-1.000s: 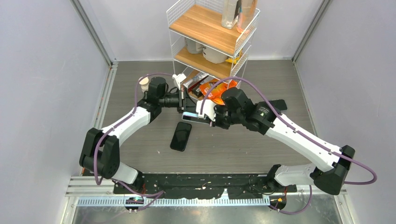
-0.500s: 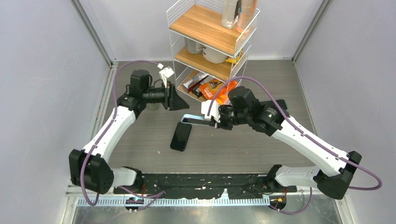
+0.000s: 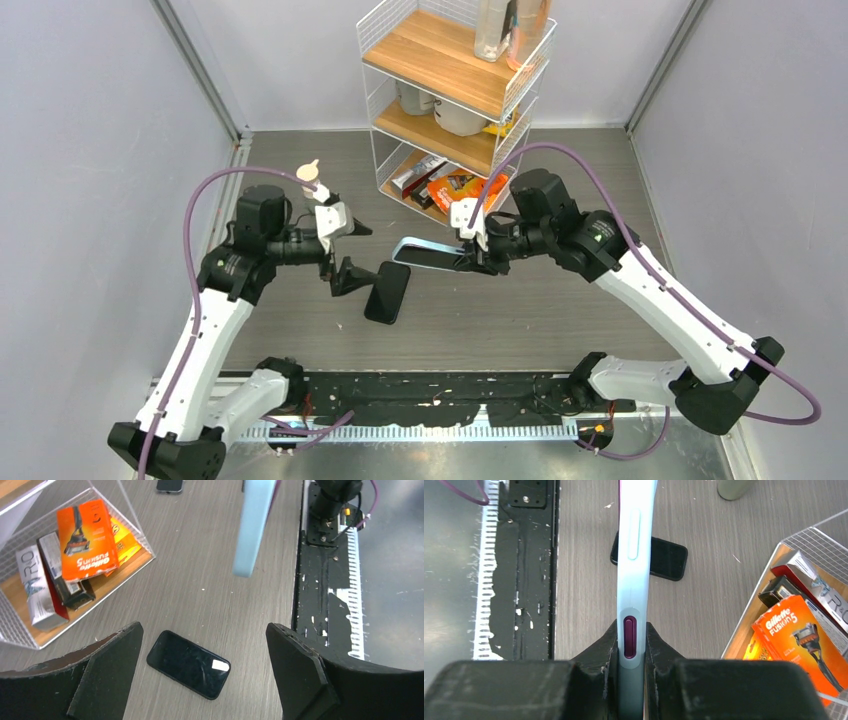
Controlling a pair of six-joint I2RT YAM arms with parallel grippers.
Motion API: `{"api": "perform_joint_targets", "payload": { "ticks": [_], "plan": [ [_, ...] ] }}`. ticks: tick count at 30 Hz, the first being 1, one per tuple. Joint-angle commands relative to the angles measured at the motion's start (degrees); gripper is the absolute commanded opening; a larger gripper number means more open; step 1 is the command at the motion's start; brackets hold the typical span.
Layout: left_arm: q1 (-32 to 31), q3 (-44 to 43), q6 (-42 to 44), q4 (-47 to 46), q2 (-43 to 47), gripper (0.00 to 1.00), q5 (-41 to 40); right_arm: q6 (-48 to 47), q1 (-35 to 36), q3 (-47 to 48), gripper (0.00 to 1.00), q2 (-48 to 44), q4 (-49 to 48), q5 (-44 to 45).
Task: Take the phone out of the phone case
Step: Remove the phone case from the phone.
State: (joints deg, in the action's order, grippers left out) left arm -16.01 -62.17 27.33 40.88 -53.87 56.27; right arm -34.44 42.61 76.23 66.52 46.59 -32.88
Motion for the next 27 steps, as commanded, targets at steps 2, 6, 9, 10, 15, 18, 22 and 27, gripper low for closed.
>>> {"api": "perform_joint_targets", "payload": {
  "ticks": [2,6,9,10,15,18,22,27],
  "plan": [
    [-4.1,1.0,0.9,-2.8,0.2,0.97,2.6,1.9,-0.5,4.6,0.06,0.6,-1.8,-7.5],
    [-9.0,0.6,-1.5,-4.7,-0.8,0.92,1.0,2.4,-0.6,5.7,0.06,1.9,-1.2,-9.9],
    [-11.0,0.3,-2.4,-5.5,-1.3,0.82,0.6,2.4,-0.6,5.9,0.06,2.5,-1.0,-10.3],
    [-11.3,0.2,-2.6,-5.6,-1.4,0.78,0.5,2.4,-0.6,5.8,0.06,2.5,-1.0,-10.4],
    [-12.6,0.4,-2.9,-6.5,-1.5,0.6,0.8,2.4,-0.7,5.4,0.06,3.1,-1.0,-11.1],
    [-13.3,1.0,-2.4,-7.0,-1.8,0.5,0.5,2.5,-0.7,5.4,0.06,3.5,-1.1,-11.8],
    [-13.6,1.6,-2.1,-8.4,-2.3,0.41,0.2,2.6,-0.7,5.4,0.06,4.0,-1.3,-12.2],
    [-13.9,1.6,-0.3,-8.5,-2.8,0.12,-0.3,2.5,-0.8,5.2,0.06,4.0,-1.2,-12.4]
  ]
}}
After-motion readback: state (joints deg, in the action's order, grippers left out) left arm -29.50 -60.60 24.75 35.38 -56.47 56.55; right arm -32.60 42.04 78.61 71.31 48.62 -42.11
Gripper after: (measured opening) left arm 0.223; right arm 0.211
